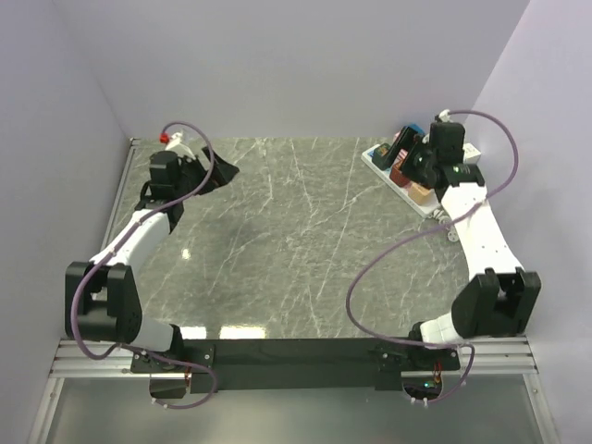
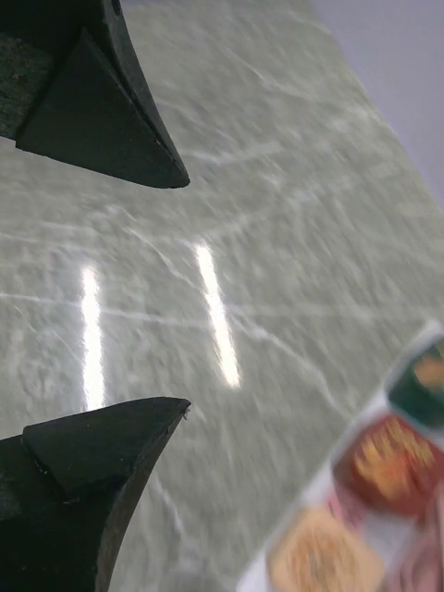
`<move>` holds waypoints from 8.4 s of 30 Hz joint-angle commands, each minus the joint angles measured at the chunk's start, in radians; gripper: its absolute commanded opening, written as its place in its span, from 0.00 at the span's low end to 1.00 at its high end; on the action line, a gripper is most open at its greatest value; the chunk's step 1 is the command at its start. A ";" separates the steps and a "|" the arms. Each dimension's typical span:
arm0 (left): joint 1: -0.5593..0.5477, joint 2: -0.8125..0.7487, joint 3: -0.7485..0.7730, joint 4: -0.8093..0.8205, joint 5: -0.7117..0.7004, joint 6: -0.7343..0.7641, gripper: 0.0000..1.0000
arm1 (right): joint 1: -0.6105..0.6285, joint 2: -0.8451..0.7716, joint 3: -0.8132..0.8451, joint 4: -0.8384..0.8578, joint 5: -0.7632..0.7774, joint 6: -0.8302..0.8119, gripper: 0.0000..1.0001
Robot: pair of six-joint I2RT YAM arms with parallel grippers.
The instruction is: Pull the plug off the socket
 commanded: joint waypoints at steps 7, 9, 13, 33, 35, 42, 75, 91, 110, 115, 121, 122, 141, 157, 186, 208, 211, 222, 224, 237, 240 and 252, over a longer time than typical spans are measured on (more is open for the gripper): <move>-0.046 0.064 0.100 -0.069 0.170 -0.058 0.99 | -0.139 0.364 0.420 -0.372 0.425 0.125 1.00; -0.049 0.070 0.107 -0.080 0.159 -0.059 0.99 | -0.140 0.445 0.486 -0.404 0.468 0.145 1.00; -0.049 0.070 0.107 -0.097 0.158 -0.061 0.99 | -0.157 0.523 0.500 -0.428 0.474 0.185 1.00; -0.049 0.101 0.092 -0.146 0.141 -0.045 0.99 | -0.167 0.757 0.545 -0.432 0.405 0.249 0.75; -0.049 0.108 0.092 -0.149 0.145 -0.047 0.99 | -0.167 0.751 0.525 -0.411 0.397 0.231 0.63; -0.054 0.099 0.100 -0.149 0.138 -0.041 0.99 | -0.090 0.662 0.416 -0.306 0.221 0.035 0.00; -0.288 0.360 0.543 -0.877 -0.276 0.109 0.89 | 0.510 0.764 0.482 -0.348 0.276 -0.116 0.00; -0.354 0.498 0.555 -0.878 -0.382 0.090 0.69 | 0.536 0.763 0.520 -0.342 0.269 -0.073 0.00; -0.364 0.842 0.552 -0.816 -0.476 0.111 0.01 | 0.556 0.740 0.577 -0.361 0.199 -0.047 0.00; -0.365 0.950 0.551 -0.825 -0.487 0.126 0.01 | 0.558 0.731 0.679 -0.420 0.207 -0.044 0.00; -0.371 0.989 0.529 -0.818 -0.479 0.125 0.01 | 0.541 0.708 0.791 -0.503 0.244 -0.030 0.00; -0.376 0.989 0.528 -0.819 -0.479 0.126 0.01 | 0.532 0.695 0.805 -0.515 0.244 -0.025 0.00; -0.381 0.860 0.639 -0.847 -0.419 0.100 0.00 | 0.484 0.407 0.200 -0.290 -0.053 -0.012 0.00; -0.376 0.817 0.741 -0.864 -0.352 0.096 0.01 | 0.688 0.536 0.133 -0.187 -0.575 -0.091 0.00; -0.371 0.767 0.696 -0.833 -0.315 0.108 0.01 | 0.737 0.502 0.060 -0.476 -0.433 -0.257 0.90; -0.371 0.702 0.672 -0.838 -0.321 0.090 0.00 | 0.479 0.615 0.523 -0.358 0.104 0.004 0.00; -0.371 0.701 0.670 -0.839 -0.319 0.089 0.01 | 0.479 0.692 0.561 -0.323 0.084 0.024 0.00; -0.371 0.684 0.672 -0.845 -0.319 0.083 0.01 | 0.475 0.841 0.636 -0.222 0.167 0.108 0.00; -0.371 0.679 0.669 -0.848 -0.319 0.083 0.01 | 0.472 0.836 0.626 -0.197 0.147 0.107 0.00; -0.371 0.667 0.676 -0.858 -0.319 0.083 0.01 | 0.458 0.956 0.786 -0.371 0.163 0.071 0.00; -0.371 0.650 0.670 -0.853 -0.324 0.082 0.01 | 0.465 0.910 0.680 -0.343 0.173 0.071 0.00; -0.371 0.635 0.688 -0.855 -0.316 0.066 0.01 | 0.499 0.913 0.534 -0.308 0.224 0.074 0.00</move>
